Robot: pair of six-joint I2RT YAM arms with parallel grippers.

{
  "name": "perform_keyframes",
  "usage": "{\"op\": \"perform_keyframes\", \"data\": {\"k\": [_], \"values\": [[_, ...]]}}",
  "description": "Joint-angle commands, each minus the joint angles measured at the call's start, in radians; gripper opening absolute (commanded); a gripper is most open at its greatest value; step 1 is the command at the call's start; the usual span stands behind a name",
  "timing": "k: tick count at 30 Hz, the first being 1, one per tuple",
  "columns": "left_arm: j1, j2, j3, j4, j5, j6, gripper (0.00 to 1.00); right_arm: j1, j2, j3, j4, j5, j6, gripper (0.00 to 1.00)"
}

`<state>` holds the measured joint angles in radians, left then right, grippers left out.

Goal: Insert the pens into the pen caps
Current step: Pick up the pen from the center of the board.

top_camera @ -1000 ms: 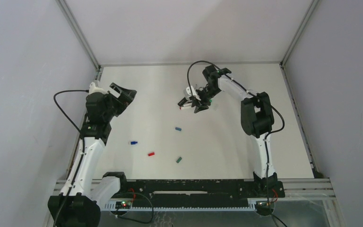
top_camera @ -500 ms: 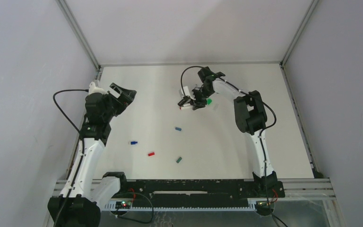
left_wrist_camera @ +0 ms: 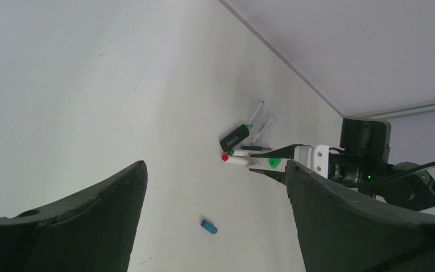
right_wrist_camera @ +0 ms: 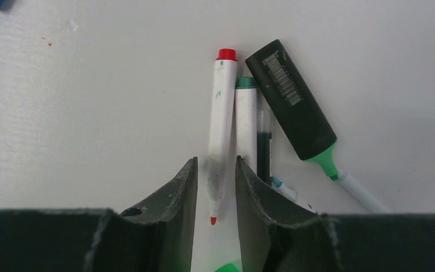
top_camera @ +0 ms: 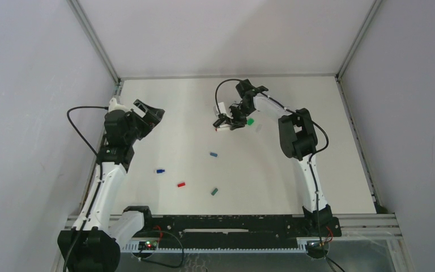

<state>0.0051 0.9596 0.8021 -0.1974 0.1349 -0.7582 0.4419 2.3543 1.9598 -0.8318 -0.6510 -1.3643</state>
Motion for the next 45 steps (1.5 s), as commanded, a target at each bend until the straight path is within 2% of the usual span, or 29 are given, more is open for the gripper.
{"op": "perform_keyframes", "data": {"k": [1, 8, 15, 25, 28, 34, 40, 45], "values": [[0.008, 0.008, 0.040, 0.011, 0.003, 0.030, 0.95, 0.013, 0.015, 0.041, -0.030, -0.001, 0.003, 0.37], [0.009, 0.016, 0.041, 0.016, 0.007, 0.030, 0.95, 0.015, 0.026, 0.044, -0.055, 0.012, 0.004, 0.35], [0.009, 0.007, 0.034, 0.017, 0.017, 0.032, 0.95, 0.019, 0.015, 0.023, -0.127, 0.040, -0.006, 0.28], [0.009, -0.024, -0.017, 0.061, 0.064, 0.021, 0.95, 0.039, -0.130, -0.194, -0.103, 0.146, 0.052, 0.20], [0.008, -0.033, -0.036, 0.080, 0.092, 0.026, 0.95, 0.041, -0.182, -0.257, -0.091, 0.178, 0.099, 0.21], [0.005, -0.061, -0.081, 0.120, 0.132, 0.019, 0.94, 0.059, -0.192, -0.248, -0.194, 0.286, 0.200, 0.21], [0.004, -0.101, -0.133, 0.150, 0.144, -0.016, 0.94, 0.103, -0.196, -0.322, -0.167, 0.399, 0.336, 0.24], [0.003, -0.145, -0.165, 0.149, 0.137, -0.040, 0.94, 0.145, -0.176, -0.301, -0.129, 0.432, 0.409, 0.30]]}}
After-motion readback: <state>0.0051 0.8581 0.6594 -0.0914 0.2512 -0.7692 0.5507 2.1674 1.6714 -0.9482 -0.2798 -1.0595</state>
